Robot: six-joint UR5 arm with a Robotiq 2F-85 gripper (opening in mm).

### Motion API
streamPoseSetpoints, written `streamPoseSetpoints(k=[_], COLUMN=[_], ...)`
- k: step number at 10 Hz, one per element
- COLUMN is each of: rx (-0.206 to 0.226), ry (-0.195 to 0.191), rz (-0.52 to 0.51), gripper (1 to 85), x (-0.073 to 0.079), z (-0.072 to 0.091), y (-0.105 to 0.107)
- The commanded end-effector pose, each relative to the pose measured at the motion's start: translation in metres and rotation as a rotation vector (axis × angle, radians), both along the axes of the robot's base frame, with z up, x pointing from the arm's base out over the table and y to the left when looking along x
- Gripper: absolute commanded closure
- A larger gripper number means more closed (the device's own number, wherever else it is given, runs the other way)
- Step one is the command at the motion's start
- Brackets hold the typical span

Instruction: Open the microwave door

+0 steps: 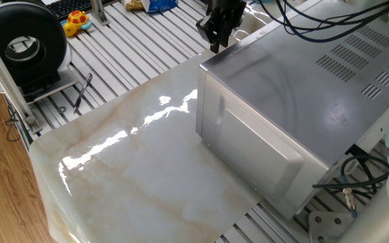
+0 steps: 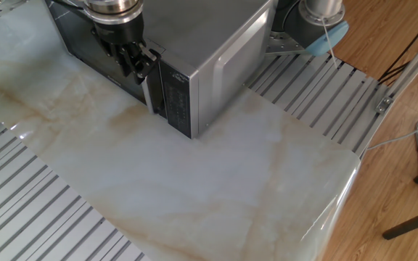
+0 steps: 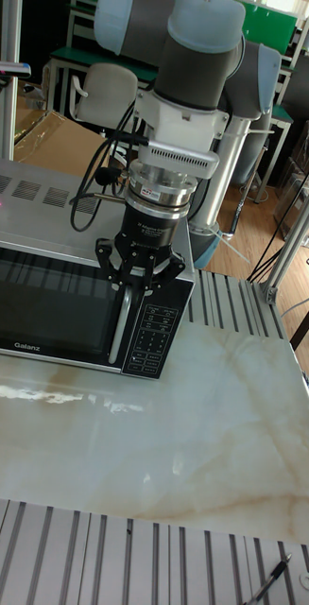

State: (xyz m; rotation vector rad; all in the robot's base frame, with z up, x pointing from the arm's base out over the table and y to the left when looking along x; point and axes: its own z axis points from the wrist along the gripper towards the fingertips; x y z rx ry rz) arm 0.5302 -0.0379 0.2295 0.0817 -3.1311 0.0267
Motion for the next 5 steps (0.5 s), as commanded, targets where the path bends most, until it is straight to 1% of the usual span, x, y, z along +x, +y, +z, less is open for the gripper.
streamPoseSetpoints(k=[1,3,4,5], rx=[0.006,0.023,0.032,0.032], ry=[-0.008,-0.014,-0.028,-0.033], rz=[-0.001,0.004,0.006,0.007], gripper=[52.7,52.7,52.7,52.3], x=[0.0008,0.0001,0.0020,0.0033], z=[0.0035,-0.0015,-0.0053,-0.0060], y=[-0.0003,0.0008,0.0021,0.0032])
